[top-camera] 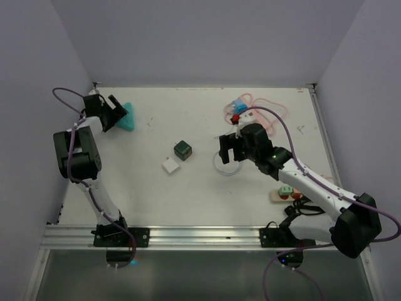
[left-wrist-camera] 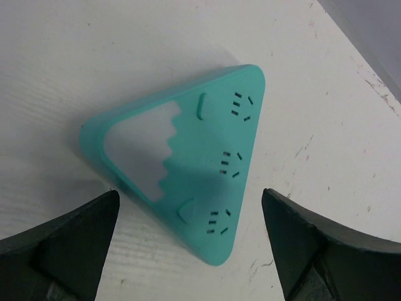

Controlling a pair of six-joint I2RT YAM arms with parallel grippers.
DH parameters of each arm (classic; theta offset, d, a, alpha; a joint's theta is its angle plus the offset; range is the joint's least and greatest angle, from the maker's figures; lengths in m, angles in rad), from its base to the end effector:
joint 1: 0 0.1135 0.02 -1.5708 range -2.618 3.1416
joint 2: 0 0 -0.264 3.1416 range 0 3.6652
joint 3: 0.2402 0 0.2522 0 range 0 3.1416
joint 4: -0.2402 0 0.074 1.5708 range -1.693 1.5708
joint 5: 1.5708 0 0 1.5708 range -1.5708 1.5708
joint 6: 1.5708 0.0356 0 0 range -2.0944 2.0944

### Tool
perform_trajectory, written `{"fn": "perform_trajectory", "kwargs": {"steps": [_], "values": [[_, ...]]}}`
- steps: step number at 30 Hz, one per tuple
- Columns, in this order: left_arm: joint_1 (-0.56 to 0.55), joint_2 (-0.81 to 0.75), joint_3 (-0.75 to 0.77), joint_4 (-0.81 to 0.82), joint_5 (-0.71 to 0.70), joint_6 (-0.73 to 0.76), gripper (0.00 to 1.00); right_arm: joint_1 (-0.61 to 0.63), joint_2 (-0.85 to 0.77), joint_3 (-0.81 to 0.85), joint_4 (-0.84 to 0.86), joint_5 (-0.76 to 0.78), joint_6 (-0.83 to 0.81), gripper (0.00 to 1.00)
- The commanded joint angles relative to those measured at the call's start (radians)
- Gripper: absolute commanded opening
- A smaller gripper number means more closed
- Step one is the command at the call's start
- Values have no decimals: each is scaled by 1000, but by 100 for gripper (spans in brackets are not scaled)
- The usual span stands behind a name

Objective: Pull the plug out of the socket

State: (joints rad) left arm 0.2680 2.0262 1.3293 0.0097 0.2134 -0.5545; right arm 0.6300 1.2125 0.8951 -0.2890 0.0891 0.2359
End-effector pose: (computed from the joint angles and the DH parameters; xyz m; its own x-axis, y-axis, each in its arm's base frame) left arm 0.4326 0.1110 0.1704 -0.4669 -0.6618 -0.5865 -0.4079 0.7496 -0.5212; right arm 0.2191 0.1558 0.2789 -0.5711 -0.1283 -0.8108 -0.4055 0.9029 0.1427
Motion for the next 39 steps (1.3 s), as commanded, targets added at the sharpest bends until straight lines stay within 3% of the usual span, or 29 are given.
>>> {"fn": "perform_trajectory", "kwargs": {"steps": [1, 8, 15, 19, 29, 33, 39], "values": [[8, -147, -18, -65, -83, 22, 100, -9, -4, 42, -4, 38, 13, 99], [4, -346, -42, -318, -209, -2, 100, -62, 35, 113, -61, 118, 32, 99], [-143, -708, -286, -329, -285, 31, 100, -216, 146, 240, -110, 190, 129, 99], [-233, -839, -413, -330, -220, 76, 100, -329, 272, 341, -113, 95, 192, 99], [-257, -1072, -737, -228, 3, 176, 99, -525, 668, 629, -75, -86, 254, 97], [-257, -1097, -722, -229, -48, 200, 99, -546, 780, 728, -93, -179, 151, 95], [-257, -1077, -714, -228, -60, 200, 99, -552, 823, 697, -59, -313, 37, 95]]}}
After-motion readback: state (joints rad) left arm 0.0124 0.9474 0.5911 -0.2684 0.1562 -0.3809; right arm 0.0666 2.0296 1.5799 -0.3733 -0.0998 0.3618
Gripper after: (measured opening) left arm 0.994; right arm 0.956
